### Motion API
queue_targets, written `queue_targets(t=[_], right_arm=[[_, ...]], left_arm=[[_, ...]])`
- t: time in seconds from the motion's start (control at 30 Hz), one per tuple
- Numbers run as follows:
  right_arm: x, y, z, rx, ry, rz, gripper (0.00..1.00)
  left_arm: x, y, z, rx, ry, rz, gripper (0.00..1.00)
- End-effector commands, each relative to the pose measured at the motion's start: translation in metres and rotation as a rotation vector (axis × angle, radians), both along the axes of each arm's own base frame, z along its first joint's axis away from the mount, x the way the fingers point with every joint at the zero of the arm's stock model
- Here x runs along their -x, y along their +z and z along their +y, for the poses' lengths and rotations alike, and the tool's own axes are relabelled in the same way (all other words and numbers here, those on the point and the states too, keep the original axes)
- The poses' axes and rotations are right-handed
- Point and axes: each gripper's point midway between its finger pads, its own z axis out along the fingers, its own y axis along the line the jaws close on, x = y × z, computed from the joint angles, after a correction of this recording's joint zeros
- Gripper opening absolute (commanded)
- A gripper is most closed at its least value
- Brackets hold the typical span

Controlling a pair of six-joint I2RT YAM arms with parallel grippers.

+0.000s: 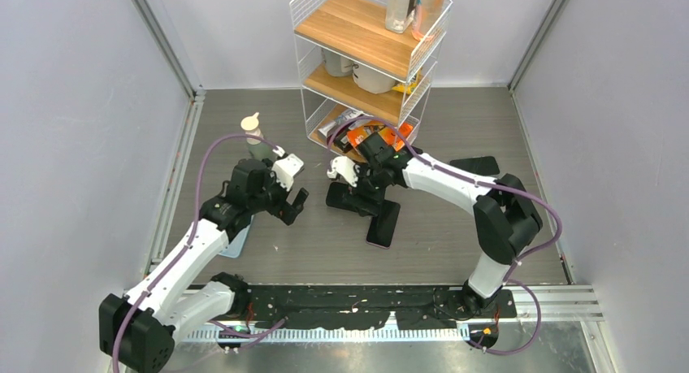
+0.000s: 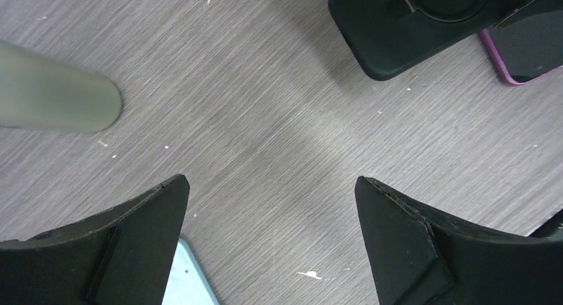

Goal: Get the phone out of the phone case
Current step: Pick up the phone at the center of the board, then adjust the phone.

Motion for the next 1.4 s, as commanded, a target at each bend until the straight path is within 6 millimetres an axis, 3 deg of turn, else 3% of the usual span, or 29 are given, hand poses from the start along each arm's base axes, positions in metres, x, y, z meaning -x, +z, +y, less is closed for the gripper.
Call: queue_targets(t=[0.0, 0.37, 0.57, 0.7, 0.9, 1.17, 1.37], right_arm=[[0.003, 0.044, 0.014, -0.133, 0.014, -0.069, 0.06], [0.016, 0.12, 0.023, -0.296, 0.022, -0.209, 0.06], [0.02, 0.153, 0.027, -0.35, 0.005, -0.312, 0.06], [0.018, 0.169, 0.026, -0.384, -0.028, -0.368, 0.06], [0.017, 0.175, 0.028, -0.39, -0.05, -0.413, 0.06], [0.02, 0.166, 0.033, -0.367, -0.04, -0.425, 0.06], [0.02, 0.168, 0.033, -0.37, -0.045, -0.439, 0.06]], left_arm=[[-0.003, 0.029, -0.023, 0.135, -0.056, 0.004, 1.0], [0.009, 0.084, -0.075, 0.463, -0.199, 0.227, 1.0], [0.011, 0.099, -0.096, 0.59, -0.228, 0.362, 0.98], [0.011, 0.1, -0.106, 0.662, -0.227, 0.458, 0.9], [0.01, 0.102, -0.118, 0.736, -0.251, 0.557, 0.73], [0.007, 0.104, -0.124, 0.77, -0.265, 0.596, 0.62], [0.007, 0.097, -0.125, 0.768, -0.262, 0.621, 0.45]])
